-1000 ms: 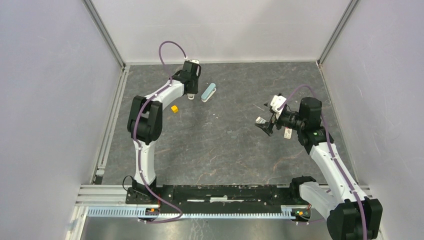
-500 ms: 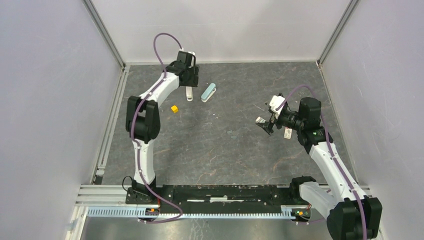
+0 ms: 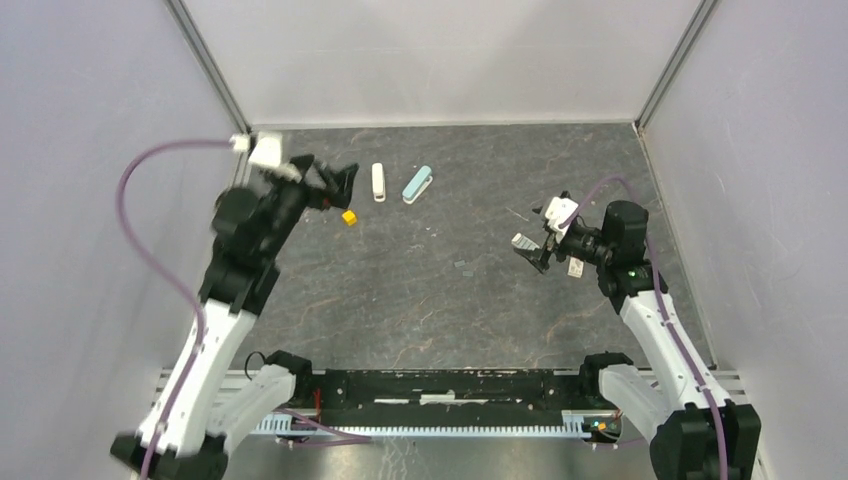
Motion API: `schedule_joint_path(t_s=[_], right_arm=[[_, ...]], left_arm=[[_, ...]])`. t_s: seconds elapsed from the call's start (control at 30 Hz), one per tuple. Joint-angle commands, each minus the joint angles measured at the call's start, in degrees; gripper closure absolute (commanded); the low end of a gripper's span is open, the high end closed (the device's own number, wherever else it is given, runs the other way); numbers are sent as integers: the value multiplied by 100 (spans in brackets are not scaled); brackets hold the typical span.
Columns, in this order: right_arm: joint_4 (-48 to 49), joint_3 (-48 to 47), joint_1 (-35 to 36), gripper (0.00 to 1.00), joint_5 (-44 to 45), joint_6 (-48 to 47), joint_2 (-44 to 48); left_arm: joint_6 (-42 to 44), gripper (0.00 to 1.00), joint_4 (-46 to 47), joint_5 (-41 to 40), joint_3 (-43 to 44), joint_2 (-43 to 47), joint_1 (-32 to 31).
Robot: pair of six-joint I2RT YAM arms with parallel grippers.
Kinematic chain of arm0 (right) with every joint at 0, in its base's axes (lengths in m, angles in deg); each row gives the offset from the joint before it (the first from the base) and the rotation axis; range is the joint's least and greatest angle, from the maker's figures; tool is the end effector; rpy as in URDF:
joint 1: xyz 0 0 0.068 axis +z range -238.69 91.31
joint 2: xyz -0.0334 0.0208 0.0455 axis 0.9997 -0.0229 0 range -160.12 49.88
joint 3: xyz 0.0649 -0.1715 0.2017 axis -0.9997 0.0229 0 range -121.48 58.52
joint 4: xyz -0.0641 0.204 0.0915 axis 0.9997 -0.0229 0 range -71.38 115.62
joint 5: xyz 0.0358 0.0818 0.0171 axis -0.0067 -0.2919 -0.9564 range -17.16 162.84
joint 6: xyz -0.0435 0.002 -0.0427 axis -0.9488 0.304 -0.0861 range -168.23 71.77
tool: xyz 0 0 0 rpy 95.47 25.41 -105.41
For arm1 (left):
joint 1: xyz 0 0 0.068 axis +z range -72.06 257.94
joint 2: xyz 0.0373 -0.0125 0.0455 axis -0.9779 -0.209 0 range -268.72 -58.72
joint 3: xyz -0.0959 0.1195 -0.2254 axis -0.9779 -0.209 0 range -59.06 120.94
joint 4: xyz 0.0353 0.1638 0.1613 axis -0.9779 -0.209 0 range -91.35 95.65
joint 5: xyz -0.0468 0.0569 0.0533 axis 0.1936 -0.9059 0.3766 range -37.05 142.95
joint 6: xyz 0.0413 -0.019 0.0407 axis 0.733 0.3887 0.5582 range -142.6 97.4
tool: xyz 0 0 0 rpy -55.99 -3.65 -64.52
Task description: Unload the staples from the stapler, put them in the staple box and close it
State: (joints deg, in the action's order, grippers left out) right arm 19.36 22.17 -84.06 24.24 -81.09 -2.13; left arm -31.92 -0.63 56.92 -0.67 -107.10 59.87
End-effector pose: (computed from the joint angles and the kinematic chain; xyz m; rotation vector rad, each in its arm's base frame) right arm 0.1731 0.0482 0.2825 -1.0781 1.4999 0.4825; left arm 0.1553 -0.0540 0.4147 0.1720 1.5117 -0.4354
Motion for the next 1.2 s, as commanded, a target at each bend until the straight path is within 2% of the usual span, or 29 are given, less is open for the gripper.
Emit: schedule_joint_path(t_s=[0.0, 0.13, 0.27, 0.4, 0.47, 0.6, 0.7, 0.83, 0.9, 1.07, 1.17], right_arm=[[668, 266, -132, 2, -259, 707, -59], [336, 156, -263, 2, -821, 458, -321], [152, 172, -286, 2, -320, 107, -433], [-186, -28, -316, 2, -3, -145, -645], [-196, -27, -340, 2, 84, -157, -684], [-183, -25, -362, 2, 58, -103, -796], [-257, -59, -376, 2, -6, -104, -862], [-345, -129, -382, 2, -53, -94, -929], [-431, -190, -379, 2, -4, -110, -1003], [-647, -347, -379, 2, 338, -243, -1174], [-638, -419, -383, 2, 790, -106, -1327]], left_arm=[[-1124, 0, 607, 1232, -1106, 599, 15], [-2464, 0, 1293, 1925, -2009, 907, 18], [-3150, 0, 1730, 2029, -2594, 900, -4], [-3190, 0, 1641, 1830, -2841, 618, -173], [-3158, 0, 1626, 1461, -2945, 471, -504], [-2327, 0, 1626, 274, -2934, -110, -1611], [-1588, 0, 1383, 21, -2534, -1005, -2075], [-893, 3, 245, -209, -1357, -2563, -2231], [-569, 6, 11, -168, -782, -3194, -2352], [429, 11, -285, 133, 259, -4319, -2518], [1142, 16, -1194, 158, 1139, -4879, -2518]])
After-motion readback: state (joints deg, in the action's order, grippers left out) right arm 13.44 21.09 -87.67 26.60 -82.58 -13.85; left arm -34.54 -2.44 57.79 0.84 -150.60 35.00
